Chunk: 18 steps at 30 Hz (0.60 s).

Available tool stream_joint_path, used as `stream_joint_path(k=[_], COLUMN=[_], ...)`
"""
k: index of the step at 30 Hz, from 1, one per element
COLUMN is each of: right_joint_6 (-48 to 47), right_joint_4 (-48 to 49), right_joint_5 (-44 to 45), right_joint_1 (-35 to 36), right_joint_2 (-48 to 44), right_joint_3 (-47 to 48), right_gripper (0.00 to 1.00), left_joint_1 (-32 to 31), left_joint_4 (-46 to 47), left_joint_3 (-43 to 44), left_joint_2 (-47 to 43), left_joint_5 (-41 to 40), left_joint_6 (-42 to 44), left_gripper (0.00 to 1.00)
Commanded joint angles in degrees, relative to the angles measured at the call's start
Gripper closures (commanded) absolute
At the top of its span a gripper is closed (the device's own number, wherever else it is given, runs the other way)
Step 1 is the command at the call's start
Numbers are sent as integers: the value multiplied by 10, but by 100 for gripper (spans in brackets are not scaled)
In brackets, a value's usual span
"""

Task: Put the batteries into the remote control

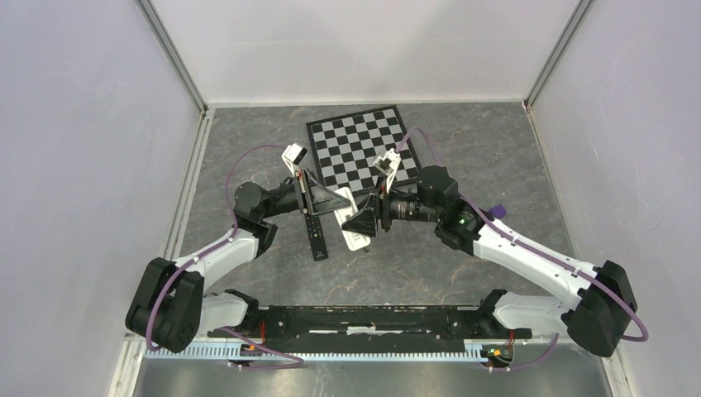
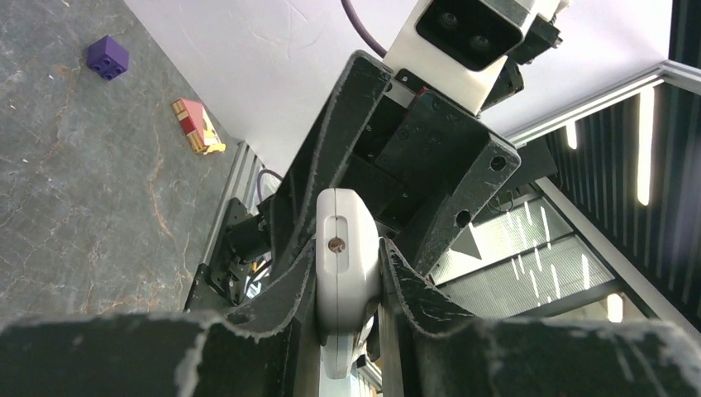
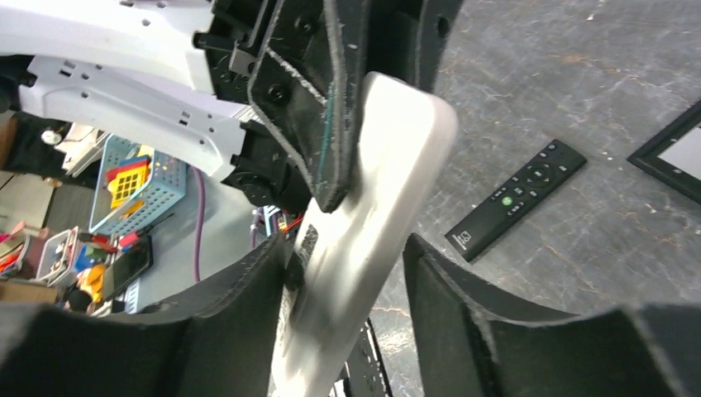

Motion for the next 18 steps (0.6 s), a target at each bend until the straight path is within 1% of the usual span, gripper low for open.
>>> stream_joint_path(k=[1, 3, 6, 9, 10, 12, 13, 15, 16, 17, 18], right_joint_6=[-20, -16, -9, -8, -8, -9, -10, -14, -14, -14, -15], right_joint_4=[-15, -7, 3, 5, 4, 4, 4, 2, 2, 1, 1], right_joint_5=[-42, -46, -37, -15, -8, 5, 13, 31, 38, 42, 45], right_joint_1=[-1, -1, -1, -1, -2, -4, -6, -12, -17, -26, -36], right_joint_2=[19, 22, 22, 21, 19, 18, 17, 13, 12, 9, 7], right_joint_3=[17, 19, 21, 23, 23, 21, 20, 13, 7, -1, -10], right_gripper=[51, 63, 80, 93, 96, 100, 100, 100, 100, 100, 100], left_joint_1=[-3, -2, -2, -3, -3, -3, -2, -2, -3, -2, -1], left_joint_4=[52, 51, 39, -10, -49, -143, -189, -322, -378, -440, -490], left_joint_3=[34, 34, 35, 35, 37, 45, 51, 65, 75, 81, 89], left_joint_2=[-13, -12, -13, -25, -33, -53, -63, -90, -105, -119, -135], left_joint_5=[-4, -8, -19, -37, -44, -65, -76, -121, -154, -189, -237], left_joint_6=[0, 0, 10, 47, 70, 129, 158, 233, 273, 303, 334], left_gripper=[98, 97, 88, 67, 55, 40, 33, 13, 4, 1, 0])
